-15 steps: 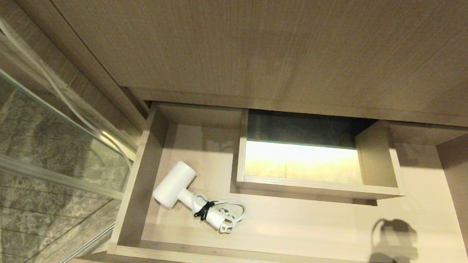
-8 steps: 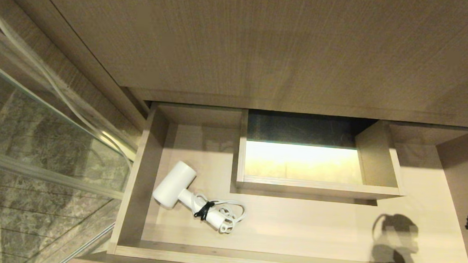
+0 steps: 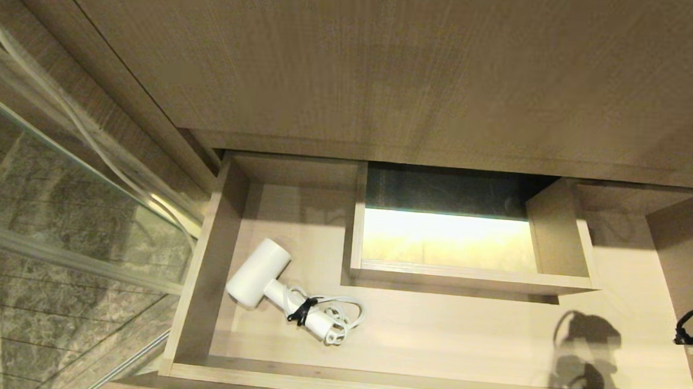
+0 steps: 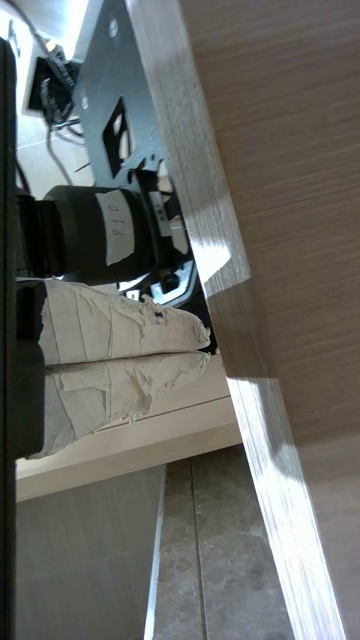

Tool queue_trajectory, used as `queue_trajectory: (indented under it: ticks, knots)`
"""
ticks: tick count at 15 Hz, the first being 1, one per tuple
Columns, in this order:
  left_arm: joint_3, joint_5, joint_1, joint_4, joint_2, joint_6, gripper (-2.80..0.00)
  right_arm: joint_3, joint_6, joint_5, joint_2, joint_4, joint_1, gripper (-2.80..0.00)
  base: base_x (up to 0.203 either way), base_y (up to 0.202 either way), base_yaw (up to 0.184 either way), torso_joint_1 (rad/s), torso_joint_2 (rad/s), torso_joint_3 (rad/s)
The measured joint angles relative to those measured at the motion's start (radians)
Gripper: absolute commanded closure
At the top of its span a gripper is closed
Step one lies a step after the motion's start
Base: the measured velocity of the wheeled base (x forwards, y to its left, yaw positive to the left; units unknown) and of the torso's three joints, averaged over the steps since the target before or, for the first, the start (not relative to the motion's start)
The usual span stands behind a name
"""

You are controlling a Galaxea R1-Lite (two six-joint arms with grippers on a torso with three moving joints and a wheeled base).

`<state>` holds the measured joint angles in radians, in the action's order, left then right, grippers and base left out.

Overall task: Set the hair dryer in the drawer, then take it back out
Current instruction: Close the drawer

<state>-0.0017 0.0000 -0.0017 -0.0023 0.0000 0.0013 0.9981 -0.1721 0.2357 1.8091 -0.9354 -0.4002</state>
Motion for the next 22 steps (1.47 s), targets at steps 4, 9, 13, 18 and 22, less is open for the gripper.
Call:
queue_trajectory:
  ticks: [4, 9, 13, 18, 22]
  knots:
    - [0.000, 0.000, 0.000, 0.000, 0.000, 0.000, 0.00, 0.009, -0.003, 0.000, 0.024, 0.024, 0.000, 0.00, 0.000, 0.000, 0.000, 0.000, 0.00, 0.000]
    - [0.000, 0.000, 0.000, 0.000, 0.000, 0.000, 0.00, 0.021, -0.004, -0.003, 0.037, 0.079, 0.001, 0.00, 0.000, 0.000, 0.000, 0.000, 0.00, 0.000]
    - [0.000, 0.000, 0.000, 0.000, 0.000, 0.000, 0.00, 0.025, -0.002, -0.001, 0.032, 0.098, 0.001, 0.00, 0.000, 0.000, 0.000, 0.000, 0.00, 0.000]
    - [0.000, 0.000, 0.000, 0.000, 0.000, 0.001, 0.00, 0.030, 0.000, -0.020, 0.016, 0.124, 0.001, 0.00, 0.000, 0.000, 0.000, 0.000, 0.00, 0.000]
    - [0.000, 0.000, 0.001, 0.000, 0.000, 0.000, 0.00, 0.045, 0.003, -0.025, 0.001, 0.130, 0.001, 0.00, 0.000, 0.000, 0.000, 0.000, 0.00, 0.000]
